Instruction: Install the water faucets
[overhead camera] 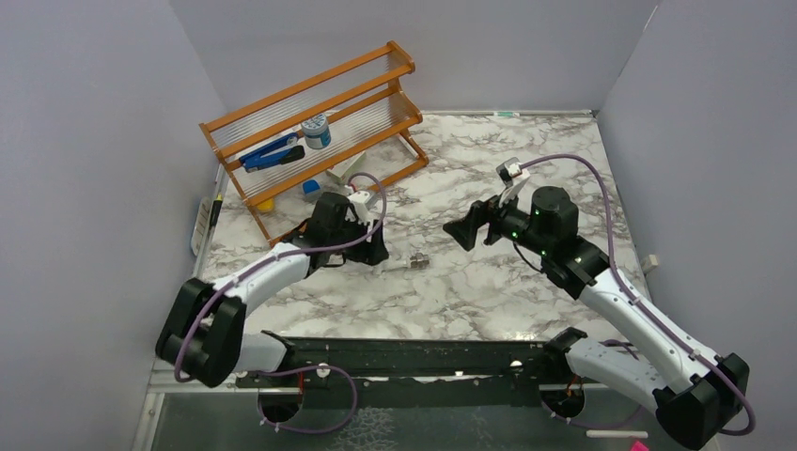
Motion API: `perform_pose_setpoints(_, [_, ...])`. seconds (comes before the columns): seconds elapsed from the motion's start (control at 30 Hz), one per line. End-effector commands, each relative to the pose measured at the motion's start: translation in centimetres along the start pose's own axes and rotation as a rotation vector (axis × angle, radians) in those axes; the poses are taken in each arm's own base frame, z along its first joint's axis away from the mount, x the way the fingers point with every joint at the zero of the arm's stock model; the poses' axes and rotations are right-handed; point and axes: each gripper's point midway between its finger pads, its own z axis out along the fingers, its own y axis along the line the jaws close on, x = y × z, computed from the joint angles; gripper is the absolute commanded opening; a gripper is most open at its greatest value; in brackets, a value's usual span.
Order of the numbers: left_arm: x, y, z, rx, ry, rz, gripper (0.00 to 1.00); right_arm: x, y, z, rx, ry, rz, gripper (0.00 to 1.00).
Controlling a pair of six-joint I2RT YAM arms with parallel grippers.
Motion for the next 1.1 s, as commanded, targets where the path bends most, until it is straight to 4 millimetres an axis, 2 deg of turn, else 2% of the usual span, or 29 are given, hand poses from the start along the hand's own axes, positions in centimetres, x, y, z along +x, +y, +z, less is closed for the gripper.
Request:
perform_pose_setpoints(0.0, [-7.3, -1.5, -5.0, -0.046, -0.252, 0.175, 0.73, -2.9, -0.4, -1.0, 0.060, -0.096, -0.038, 1.00])
perform_pose_setpoints(0.07, [-9.4, -2.2, -7.3, -0.069, -0.349, 0.204, 0.93, -3.2, -0.7, -1.2, 0.078, -0.116, -0.044, 1.00])
perform_pose_setpoints(0.1, [-10.4, -2.5, -8.5, -0.080, -0.399, 0.209, 0.98, -3.3, -0.8, -1.3, 0.086, -0.131, -0.046, 1.00])
perform_pose_setpoints(0.23, [-13.5, -3.6, -13.2, -0.115, -0.598, 0.215, 0.99, -4.3, -1.5, -1.6, 0.137, -0.159, -0.046, 1.00])
perform_pose_setpoints(0.3, [-14.3, -3.2, -15.1, -0.162, -0.680, 0.180, 0.99, -5.0, -1.6, -1.9, 0.154, -0.164, -0.059, 1.00])
perform_pose_setpoints(0.4, [-14.3, -1.8, -17.3, -0.255, -0.772, 0.123, 0.99, -5.5, -1.9, -2.7, 0.176, -0.165, -0.121, 1.00])
perform_pose_setpoints(0.53, [-13.2, -0.2, -19.8, -0.342, -0.868, 0.085, 0.99, -5.8, -3.0, -4.3, 0.252, -0.175, -0.167, 1.00])
perform_pose_setpoints(0.63, [-11.9, 1.3, -21.1, -0.410, -0.925, 0.030, 0.99, -6.1, -3.3, -5.5, 0.284, -0.222, -0.187, 1.00])
perform_pose_setpoints(0.73, [-10.9, 2.0, -21.8, -0.435, -0.962, 0.007, 0.99, -5.9, -3.6, -6.2, 0.302, -0.252, -0.170, 1.00])
perform_pose_setpoints(1.07, [-10.1, 2.5, -21.7, -0.467, -0.922, 0.039, 0.99, -5.8, -4.3, -7.0, 0.347, -0.290, -0.131, 1.00])
